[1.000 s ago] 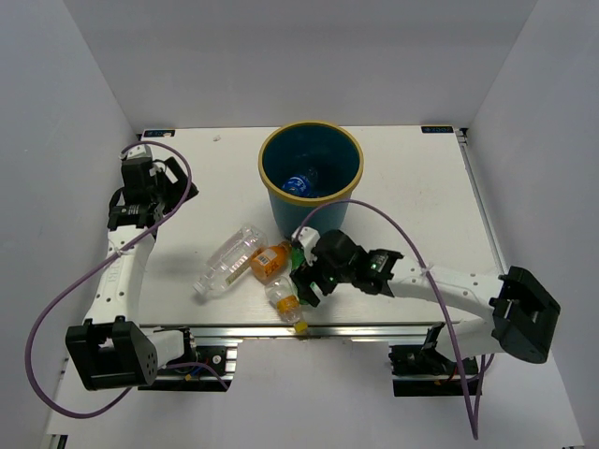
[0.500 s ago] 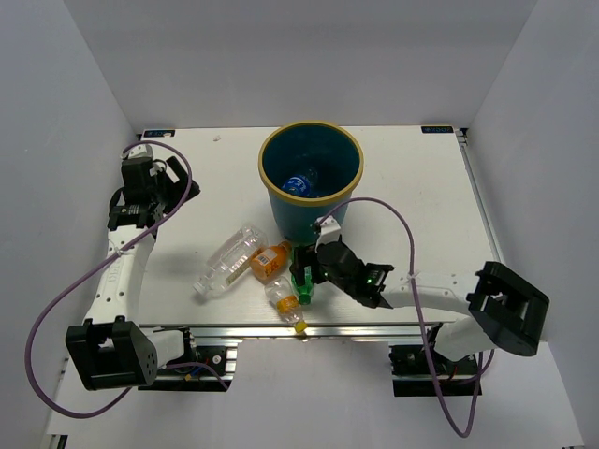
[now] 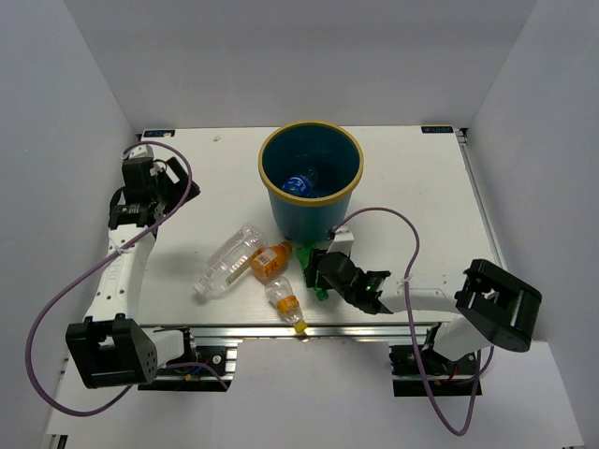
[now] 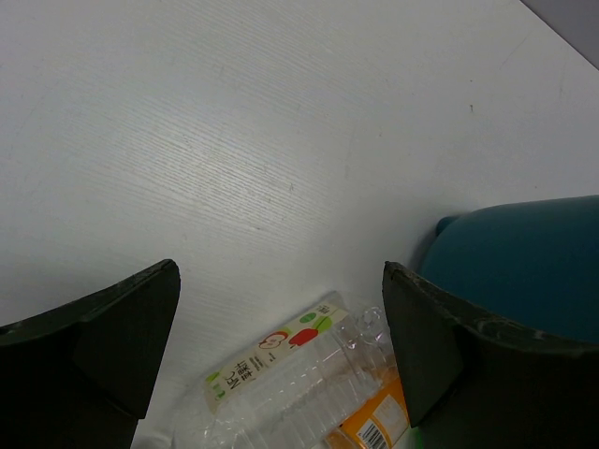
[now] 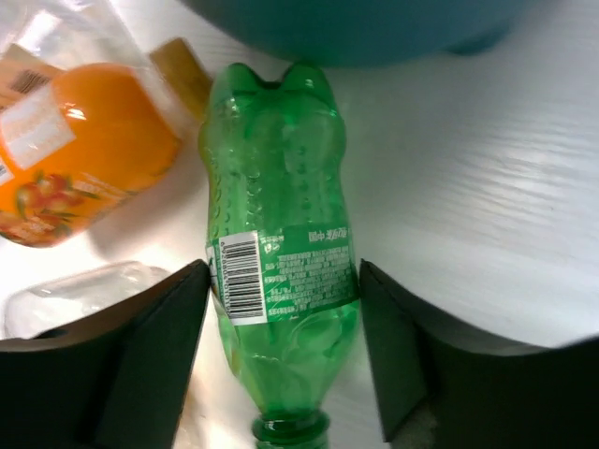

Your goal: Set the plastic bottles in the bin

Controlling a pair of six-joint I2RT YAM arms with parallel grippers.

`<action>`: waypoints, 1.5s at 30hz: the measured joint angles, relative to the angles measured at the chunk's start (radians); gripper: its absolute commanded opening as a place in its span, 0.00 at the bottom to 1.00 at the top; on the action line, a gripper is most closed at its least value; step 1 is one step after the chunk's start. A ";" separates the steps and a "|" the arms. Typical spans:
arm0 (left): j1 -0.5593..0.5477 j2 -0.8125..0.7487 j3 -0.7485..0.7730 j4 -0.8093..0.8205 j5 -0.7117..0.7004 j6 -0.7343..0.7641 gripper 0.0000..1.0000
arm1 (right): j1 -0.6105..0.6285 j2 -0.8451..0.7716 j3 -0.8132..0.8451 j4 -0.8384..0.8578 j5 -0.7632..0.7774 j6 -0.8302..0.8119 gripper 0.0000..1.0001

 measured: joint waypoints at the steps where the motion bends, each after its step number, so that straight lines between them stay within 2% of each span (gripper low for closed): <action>1: 0.000 0.002 0.000 -0.001 0.000 0.000 0.98 | 0.000 -0.018 -0.017 -0.002 0.015 0.004 0.61; 5: 0.000 0.008 0.000 -0.004 -0.003 0.000 0.98 | -0.002 -0.072 -0.042 -0.066 0.075 0.017 0.59; 9: 0.000 0.008 0.000 -0.004 -0.004 0.000 0.98 | -0.003 -0.117 -0.061 -0.119 0.110 0.025 0.27; 16: 0.000 0.008 0.000 -0.005 -0.005 0.000 0.98 | -0.048 -0.321 -0.087 -0.280 0.204 0.008 0.11; 20: 0.000 0.008 0.000 -0.006 -0.008 0.000 0.98 | -0.175 -0.491 -0.079 -0.438 0.266 0.006 0.09; 23: 0.000 0.008 0.000 -0.007 -0.008 0.000 0.98 | -0.294 -0.658 -0.049 -0.489 0.307 -0.085 0.02; 26: 0.000 0.008 0.000 -0.007 -0.008 0.001 0.98 | -0.328 -0.776 0.031 -0.418 0.313 -0.250 0.01; 28: 0.000 0.008 0.000 -0.008 -0.008 0.000 0.98 | -0.329 -0.772 0.148 -0.352 0.292 -0.371 0.00; 34: 0.000 0.006 0.000 -0.008 -0.008 0.001 0.98 | -0.329 -0.511 0.603 -0.192 0.074 -0.640 0.00; 39: 0.000 -0.001 0.000 -0.008 -0.024 0.001 0.98 | -0.329 -0.239 0.857 -0.201 -0.142 -0.706 0.12; 40: 0.000 -0.002 0.000 -0.008 -0.027 0.002 0.98 | -0.329 -0.196 0.870 -0.212 -0.166 -0.704 0.19; 41: 0.000 -0.003 0.000 -0.008 -0.029 0.002 0.98 | -0.328 -0.171 0.865 -0.234 -0.185 -0.700 0.34; 43: 0.000 -0.003 0.000 -0.008 -0.033 0.005 0.98 | -0.330 -0.154 0.808 -0.265 -0.191 -0.679 0.41; 44: 0.000 -0.003 0.000 -0.010 -0.035 0.005 0.98 | -0.335 -0.163 0.762 -0.291 -0.188 -0.664 0.58; 45: 0.000 -0.003 0.000 -0.011 -0.037 0.006 0.98 | -0.343 -0.176 0.723 -0.319 -0.186 -0.641 0.70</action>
